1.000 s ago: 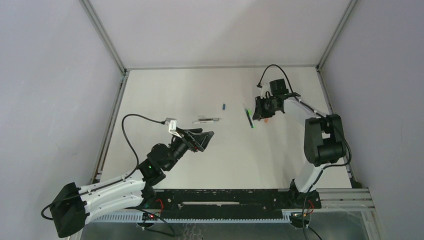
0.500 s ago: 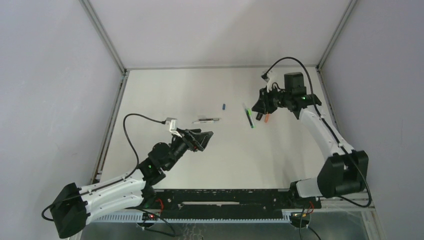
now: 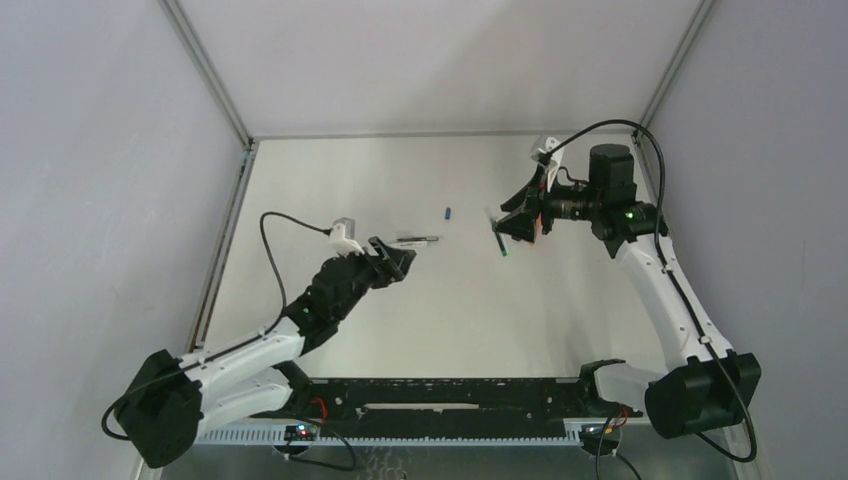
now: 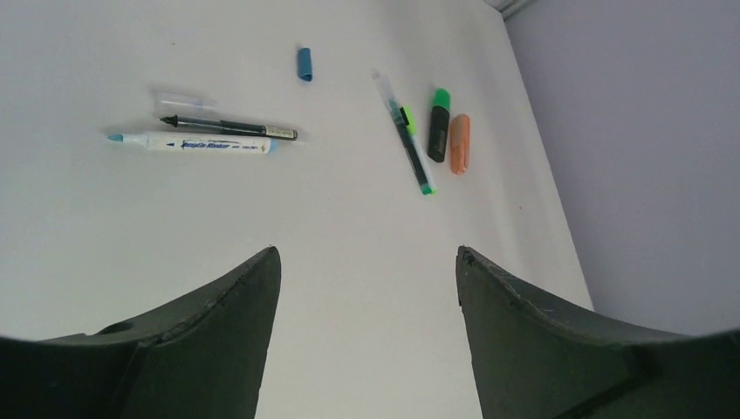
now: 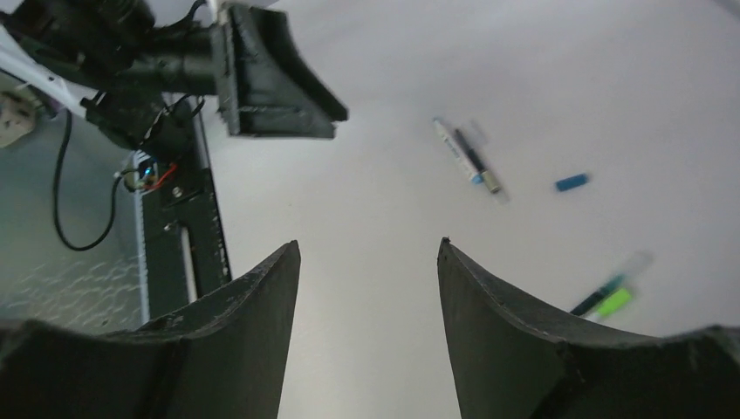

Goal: Insert the pens into the pen caps
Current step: Place the pen at the center of the board.

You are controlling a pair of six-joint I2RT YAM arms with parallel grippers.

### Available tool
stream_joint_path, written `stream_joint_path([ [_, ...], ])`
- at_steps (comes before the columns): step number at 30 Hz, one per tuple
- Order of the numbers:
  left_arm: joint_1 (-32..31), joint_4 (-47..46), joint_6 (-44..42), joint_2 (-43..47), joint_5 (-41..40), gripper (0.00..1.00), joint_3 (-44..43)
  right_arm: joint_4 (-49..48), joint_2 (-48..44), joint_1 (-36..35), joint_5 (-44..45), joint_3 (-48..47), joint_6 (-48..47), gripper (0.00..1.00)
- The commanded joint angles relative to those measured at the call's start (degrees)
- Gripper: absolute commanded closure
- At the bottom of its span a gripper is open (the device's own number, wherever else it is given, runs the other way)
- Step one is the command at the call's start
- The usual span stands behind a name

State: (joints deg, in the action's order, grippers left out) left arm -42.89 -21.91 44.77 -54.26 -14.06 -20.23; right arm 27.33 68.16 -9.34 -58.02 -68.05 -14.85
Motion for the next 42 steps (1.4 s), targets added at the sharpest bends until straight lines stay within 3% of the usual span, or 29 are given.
stream_joint_path([
  [1, 3.8, 2.1, 7.6, -6.1, 4.5, 0.24, -6.9, -2.5, 0.7, 0.3, -5.3, 4.4, -0.9, 0.33],
  [5, 6.6, 6.3, 15.1, -14.0, 5.6, 0.30, -11.6, -5.1, 0.8, 0.8, -5.2, 8.0, -0.9, 0.33],
  [7, 7.7, 9.3, 18.7, -19.0, 6.1, 0.40, -14.7, -5.2, 1.3, 0.8, -4.9, 8.2, -1.1, 0.33],
  [9, 8.5, 14.9, 22.1, -23.5, 5.2, 0.57, -18.7, -4.9, 2.1, 1.0, -4.5, 8.2, -1.6, 0.33],
  [11, 8.9, 26.0, 25.2, -28.1, 2.1, 0.68, -24.8, -4.7, 2.7, 1.1, -4.0, 8.1, -2.2, 0.33],
  [14, 9.0, 42.3, 26.5, -35.0, -2.1, 0.72, -36.1, -4.4, 3.3, 1.2, -4.0, 8.2, -2.5, 0.33],
  [17, 9.0, 48.8, 27.6, -40.1, -3.0, 0.71, -43.0, -4.5, 3.1, 1.3, -4.0, 8.2, -2.6, 0.33],
  [22, 9.0, 50.5, 30.4, -44.8, -3.6, 0.67, -48.0, -4.1, 2.3, 1.4, -3.6, 8.2, -3.2, 0.33],
  [27, 9.4, 51.5, 33.1, -47.8, -3.6, 0.62, -51.4, -4.0, 2.0, 1.4, -3.6, 8.1, -3.5, 0.33],
  [42, 11.6, 53.9, 34.9, -55.5, -0.3, 0.61, -58.1, -3.6, 1.5, 1.7, -3.3, 8.2, -4.0, 0.33],
])
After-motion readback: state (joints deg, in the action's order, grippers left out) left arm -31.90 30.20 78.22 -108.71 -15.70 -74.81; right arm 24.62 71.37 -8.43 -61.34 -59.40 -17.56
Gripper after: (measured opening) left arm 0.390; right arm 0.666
